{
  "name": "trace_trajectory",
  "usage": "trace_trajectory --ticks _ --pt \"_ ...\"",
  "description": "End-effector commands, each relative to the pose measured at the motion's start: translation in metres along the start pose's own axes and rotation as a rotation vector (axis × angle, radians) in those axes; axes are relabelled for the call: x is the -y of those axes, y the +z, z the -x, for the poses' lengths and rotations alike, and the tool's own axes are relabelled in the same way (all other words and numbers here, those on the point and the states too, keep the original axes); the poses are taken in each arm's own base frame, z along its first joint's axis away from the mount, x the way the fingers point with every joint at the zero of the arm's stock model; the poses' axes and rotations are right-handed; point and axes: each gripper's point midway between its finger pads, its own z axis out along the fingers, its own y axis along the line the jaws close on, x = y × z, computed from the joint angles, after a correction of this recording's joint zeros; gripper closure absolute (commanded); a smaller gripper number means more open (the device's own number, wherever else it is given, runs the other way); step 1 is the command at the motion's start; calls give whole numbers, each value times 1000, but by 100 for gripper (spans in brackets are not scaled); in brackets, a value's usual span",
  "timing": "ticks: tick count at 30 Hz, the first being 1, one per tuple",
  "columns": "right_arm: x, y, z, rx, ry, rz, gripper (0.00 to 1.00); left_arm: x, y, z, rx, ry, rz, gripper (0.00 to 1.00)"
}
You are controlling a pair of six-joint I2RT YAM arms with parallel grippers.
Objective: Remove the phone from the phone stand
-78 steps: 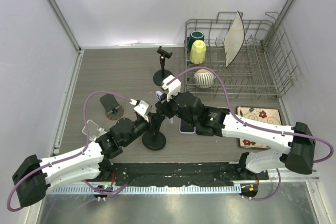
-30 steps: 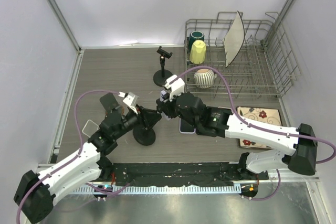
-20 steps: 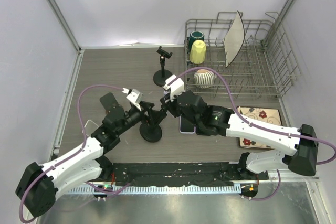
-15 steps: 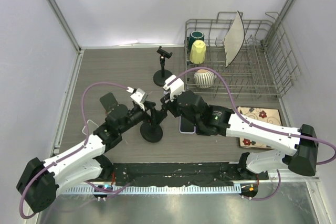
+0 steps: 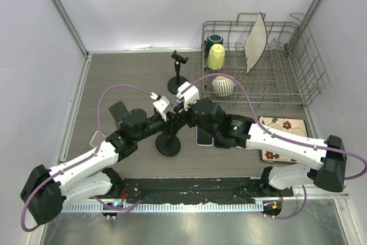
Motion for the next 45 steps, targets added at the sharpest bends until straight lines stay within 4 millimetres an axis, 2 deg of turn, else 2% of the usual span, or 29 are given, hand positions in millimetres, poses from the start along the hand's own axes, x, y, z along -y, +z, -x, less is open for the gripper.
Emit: trace_trajectory --ticks 1,2,3,5,9,10,13,17,20,23,27,31,45 --pt "-27 0 -5 -31 -8 120 99 7 4 57 153 49 -17 72" --pt "-28 0 -8 -42 -15 123 99 6 4 58 156 42 -9 81" --pt "-29 0 -9 -47 -17 125 99 1 3 60 164 34 20 99" --pt "-29 -3 -14 -65 -26 127 99 -5 1 61 170 3 61 100" --pt "-31 -9 -27 -119 -45 136 99 -34 -7 64 208 -71 240 100" --pt "-32 -11 -28 -127 -49 136 99 -47 -12 64 226 -94 315 100" --pt "-31 -17 -44 -192 -74 118 99 -64 -24 66 270 -151 430 100" --pt "-22 -25 -60 -255 -110 63 99 -77 -32 66 287 -196 509 100" --pt "-8 -26 -64 -262 -100 -13 99 -76 -34 68 300 -227 501 100" --pt "12 -29 -58 -238 -71 -129 99 -74 -37 72 337 -240 488 100" --pt "41 -34 -50 -209 -10 -281 99 -85 -49 68 363 -281 536 100" --pt "60 -40 -48 -190 46 -378 99 -89 -56 68 390 -310 551 100" --pt "93 -52 -47 -188 58 -572 99 -87 -61 66 400 -317 544 100"
